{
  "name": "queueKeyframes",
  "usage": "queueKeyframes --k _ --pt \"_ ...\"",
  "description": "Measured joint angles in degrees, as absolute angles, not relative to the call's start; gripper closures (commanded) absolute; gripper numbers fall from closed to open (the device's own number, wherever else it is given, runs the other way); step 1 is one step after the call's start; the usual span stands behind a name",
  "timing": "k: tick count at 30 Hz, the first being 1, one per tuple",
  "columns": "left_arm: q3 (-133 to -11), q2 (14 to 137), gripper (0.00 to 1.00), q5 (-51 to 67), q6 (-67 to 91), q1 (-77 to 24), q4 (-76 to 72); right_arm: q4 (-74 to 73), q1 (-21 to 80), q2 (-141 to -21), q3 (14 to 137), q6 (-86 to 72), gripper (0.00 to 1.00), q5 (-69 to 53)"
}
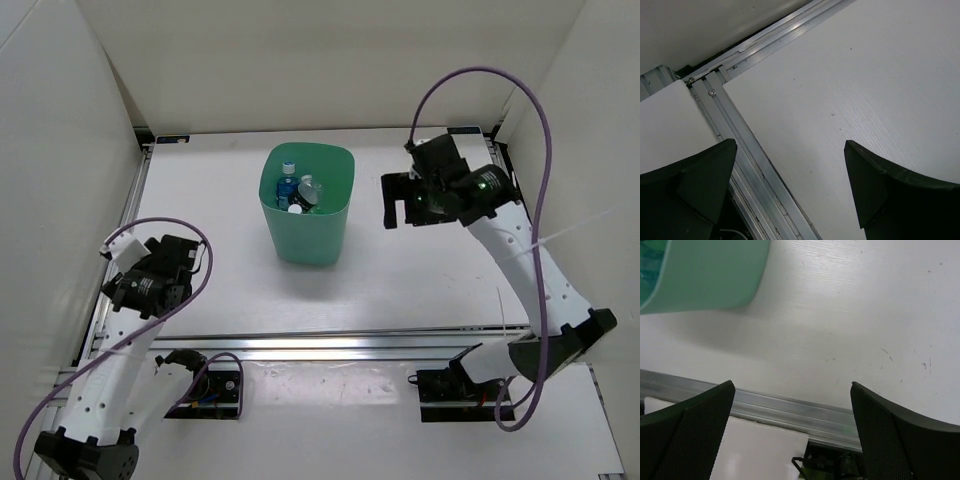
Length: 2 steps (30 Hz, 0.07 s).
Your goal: Put the plastic bottles in the bin
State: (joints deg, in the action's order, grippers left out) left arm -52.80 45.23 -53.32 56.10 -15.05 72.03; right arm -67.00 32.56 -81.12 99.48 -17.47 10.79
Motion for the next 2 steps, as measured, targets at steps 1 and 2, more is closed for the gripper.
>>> queueKeyframes --k 1,2 --pt "-52.8 45.4 0.00 -54.0 57.1 -15.0 72.4 -67.0 32.0 -80.1 97.8 -17.5 0.00 10.4" --pt "-52.8 45.5 0.00 -54.9 58.0 -15.0 72.5 -66.9 31.3 -79.0 96.6 -17.5 0.00 10.3"
